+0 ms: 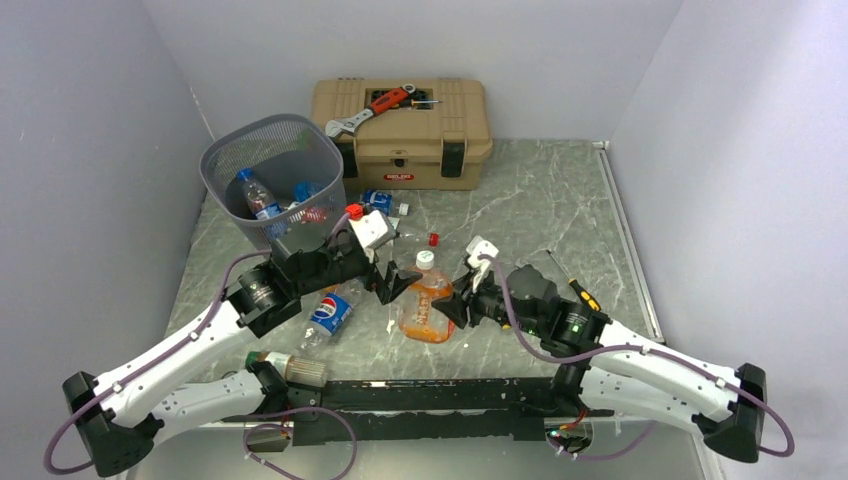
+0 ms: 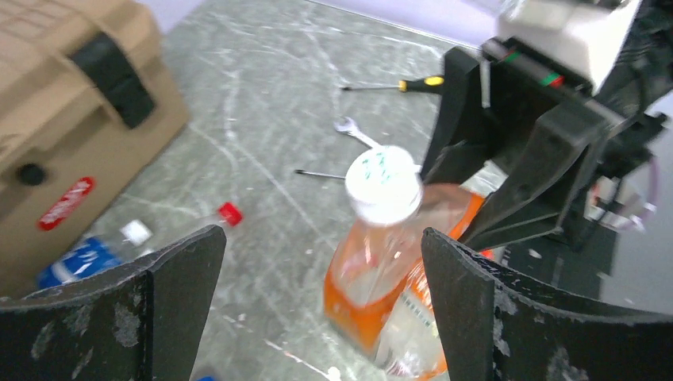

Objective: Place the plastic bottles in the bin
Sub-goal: Place the plastic bottle in the trash bin.

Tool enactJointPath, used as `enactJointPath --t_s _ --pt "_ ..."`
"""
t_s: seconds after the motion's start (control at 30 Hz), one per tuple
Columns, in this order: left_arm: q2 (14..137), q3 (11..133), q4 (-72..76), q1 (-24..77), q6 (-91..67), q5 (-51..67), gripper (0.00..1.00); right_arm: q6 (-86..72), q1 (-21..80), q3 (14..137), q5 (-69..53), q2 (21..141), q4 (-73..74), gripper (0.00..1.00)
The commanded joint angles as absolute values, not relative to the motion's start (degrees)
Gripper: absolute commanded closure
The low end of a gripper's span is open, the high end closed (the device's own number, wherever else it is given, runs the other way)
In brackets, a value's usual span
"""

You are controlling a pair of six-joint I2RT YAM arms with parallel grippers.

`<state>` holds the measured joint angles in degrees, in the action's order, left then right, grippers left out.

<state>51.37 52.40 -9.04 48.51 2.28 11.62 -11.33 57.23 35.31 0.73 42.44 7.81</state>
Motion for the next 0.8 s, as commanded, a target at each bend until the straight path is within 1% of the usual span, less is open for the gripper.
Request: enactJointPath --t_s 0.0,0.23,0.47,0.77 --pt "52.6 53.57 -5.48 48.77 -2.17 23.06 0.01 -7.09 61.49 34.88 1.45 44.22 5.31 1.0" --pt "50.23 52.42 -4.12 48.69 -2.66 19.74 0.01 -6.59 65.46 31.29 8.85 41.17 1.18 1.0" --pt "53.12 54.32 -6.7 48.62 -2.56 22.58 0.0 -4.72 68.38 30.42 14.82 41.03 0.52 1.0" --pt "55.9 54.66 -6.81 48.65 -3.31 22.73 0.01 -5.96 69.35 25.21 17.65 34.63 -5.35 1.0"
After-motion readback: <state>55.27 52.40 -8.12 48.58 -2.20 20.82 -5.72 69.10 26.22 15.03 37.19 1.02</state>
